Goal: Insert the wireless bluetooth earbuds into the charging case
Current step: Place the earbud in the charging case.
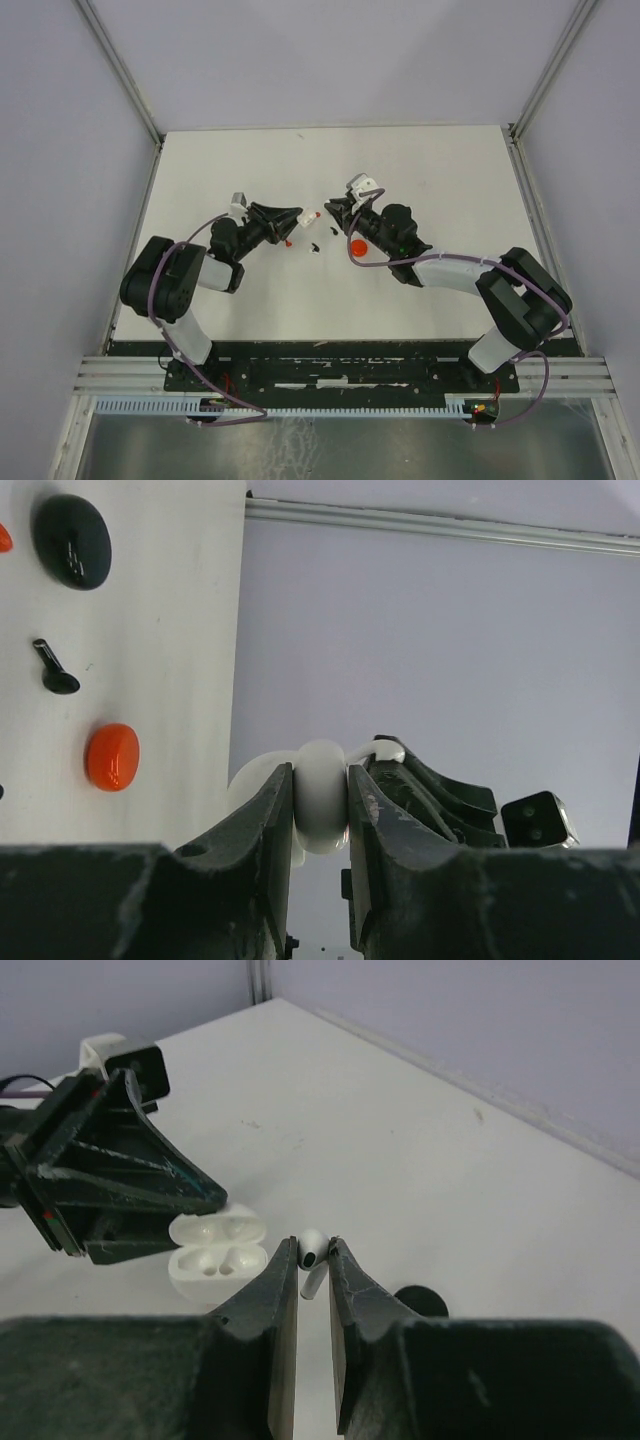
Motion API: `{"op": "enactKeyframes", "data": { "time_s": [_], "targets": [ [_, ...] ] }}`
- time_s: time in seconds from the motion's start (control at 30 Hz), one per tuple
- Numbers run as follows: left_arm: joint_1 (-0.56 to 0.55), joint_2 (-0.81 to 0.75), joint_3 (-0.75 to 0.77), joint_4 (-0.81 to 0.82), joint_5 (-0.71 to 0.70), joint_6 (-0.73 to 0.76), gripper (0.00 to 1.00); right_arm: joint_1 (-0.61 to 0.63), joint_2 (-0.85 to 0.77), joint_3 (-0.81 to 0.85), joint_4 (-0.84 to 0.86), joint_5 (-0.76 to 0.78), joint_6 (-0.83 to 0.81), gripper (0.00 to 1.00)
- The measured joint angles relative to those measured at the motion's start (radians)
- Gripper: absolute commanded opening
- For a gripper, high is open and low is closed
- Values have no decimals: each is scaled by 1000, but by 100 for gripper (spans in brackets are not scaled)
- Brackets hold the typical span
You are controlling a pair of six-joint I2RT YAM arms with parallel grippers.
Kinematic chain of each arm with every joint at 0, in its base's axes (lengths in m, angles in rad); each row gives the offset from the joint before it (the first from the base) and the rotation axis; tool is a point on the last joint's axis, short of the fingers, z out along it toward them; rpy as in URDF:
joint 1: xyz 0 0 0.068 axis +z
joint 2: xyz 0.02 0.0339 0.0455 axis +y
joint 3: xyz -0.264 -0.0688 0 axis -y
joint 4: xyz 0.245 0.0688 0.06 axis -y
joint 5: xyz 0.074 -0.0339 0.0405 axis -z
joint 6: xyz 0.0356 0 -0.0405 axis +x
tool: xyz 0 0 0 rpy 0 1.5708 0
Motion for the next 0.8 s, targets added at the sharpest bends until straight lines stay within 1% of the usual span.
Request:
{"op": "enactKeyframes", "data": {
  "time_s": [0.1,0.2,0.4,0.8],
  "targets": [
    [-14,9,7,13,0,-13,3,0,0,-3,83,-16,-6,2],
    [-22,16,10,30,0,-18,3,0,0,-3,117,-34,-15,2],
    [-40,47,17,51,-1,-33,3,0,10,-3,154,-61,-30,2],
    [-56,58,32,83,-3,-46,3,12,37,-5,165,-86,-49,2]
  ]
}}
